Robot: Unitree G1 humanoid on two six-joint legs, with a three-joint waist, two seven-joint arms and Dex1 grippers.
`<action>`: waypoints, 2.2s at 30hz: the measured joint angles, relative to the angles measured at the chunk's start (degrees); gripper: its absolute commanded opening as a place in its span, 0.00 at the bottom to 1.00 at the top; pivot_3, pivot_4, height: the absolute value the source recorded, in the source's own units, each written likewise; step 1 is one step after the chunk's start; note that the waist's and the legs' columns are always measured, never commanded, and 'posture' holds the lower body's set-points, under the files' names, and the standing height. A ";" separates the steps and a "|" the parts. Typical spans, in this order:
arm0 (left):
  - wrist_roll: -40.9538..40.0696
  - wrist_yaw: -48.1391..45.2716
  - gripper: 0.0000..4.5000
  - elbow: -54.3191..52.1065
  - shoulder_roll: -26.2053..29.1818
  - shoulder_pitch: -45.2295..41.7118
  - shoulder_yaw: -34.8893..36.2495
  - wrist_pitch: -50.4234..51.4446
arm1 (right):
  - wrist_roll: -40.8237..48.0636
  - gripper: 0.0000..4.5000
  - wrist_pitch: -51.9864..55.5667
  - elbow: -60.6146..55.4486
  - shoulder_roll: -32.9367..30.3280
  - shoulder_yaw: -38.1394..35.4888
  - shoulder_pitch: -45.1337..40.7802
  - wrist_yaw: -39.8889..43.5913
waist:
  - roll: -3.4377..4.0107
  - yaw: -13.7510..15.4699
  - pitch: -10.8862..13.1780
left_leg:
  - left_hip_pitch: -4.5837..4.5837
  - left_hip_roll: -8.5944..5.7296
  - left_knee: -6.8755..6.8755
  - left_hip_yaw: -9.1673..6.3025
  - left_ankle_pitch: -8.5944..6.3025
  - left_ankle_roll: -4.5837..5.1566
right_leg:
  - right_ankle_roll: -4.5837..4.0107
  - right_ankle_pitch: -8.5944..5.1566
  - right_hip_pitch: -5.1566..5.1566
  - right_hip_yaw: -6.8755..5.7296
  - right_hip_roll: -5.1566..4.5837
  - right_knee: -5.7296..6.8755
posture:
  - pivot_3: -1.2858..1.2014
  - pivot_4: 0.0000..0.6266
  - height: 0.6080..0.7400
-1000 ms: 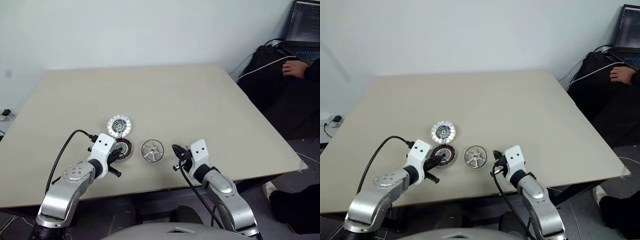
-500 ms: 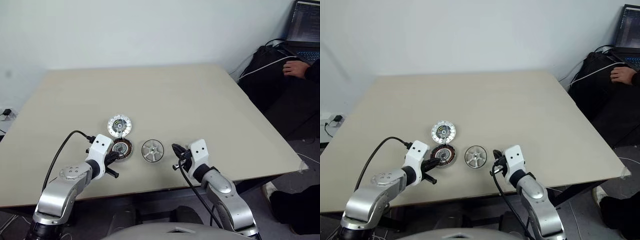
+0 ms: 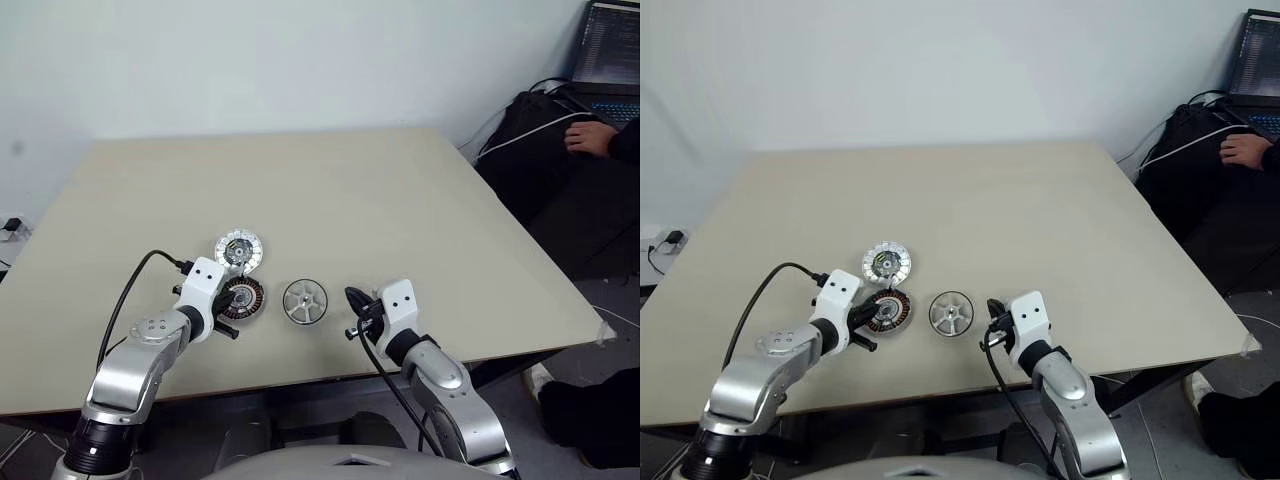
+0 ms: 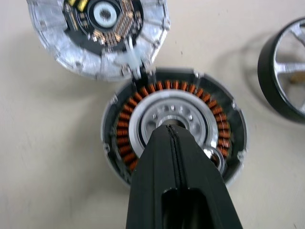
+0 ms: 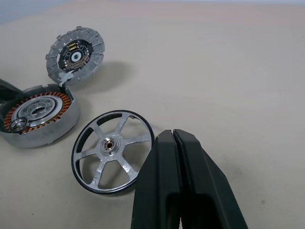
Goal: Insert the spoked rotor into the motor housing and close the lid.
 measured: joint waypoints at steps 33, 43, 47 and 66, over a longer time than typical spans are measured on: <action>-7.29 -9.30 0.00 -2.38 5.06 3.80 2.45 1.42 | -0.04 0.01 -1.79 1.04 1.49 1.12 1.20 -1.27 | -0.02 -0.11 -0.01 | 0.02 0.05 0.01 0.00 -0.01 0.01 | 0.04 -0.02 0.00 -0.01 0.04 0.03 | 0.52 0.00 1.00; -7.24 -10.20 0.00 0.02 5.65 3.16 1.65 1.52 | -0.06 0.01 -2.58 1.20 1.97 1.15 1.52 -2.02 | -0.02 -0.12 -0.01 | 0.02 0.05 0.01 0.00 0.05 -0.08 | 0.04 -0.03 0.00 -0.01 0.05 0.03 | 0.52 0.00 1.00; -7.54 -10.99 0.00 0.57 5.61 3.15 1.31 1.43 | -0.06 0.01 -2.68 1.23 1.96 1.18 1.67 -2.30 | -0.02 -0.12 -0.01 | 0.01 0.05 0.01 0.01 0.04 -0.08 | 0.04 -0.02 0.00 -0.01 0.04 0.03 | 0.52 0.00 1.00; -7.10 -11.09 0.00 4.61 4.23 -0.17 -1.97 -0.18 | -0.05 0.01 -2.90 2.06 2.13 2.10 1.45 -2.34 | -0.03 -0.06 -0.03 | 0.02 0.05 0.00 0.00 0.05 -0.09 | -0.02 0.01 -0.01 0.00 0.06 0.03 | 0.52 0.00 1.00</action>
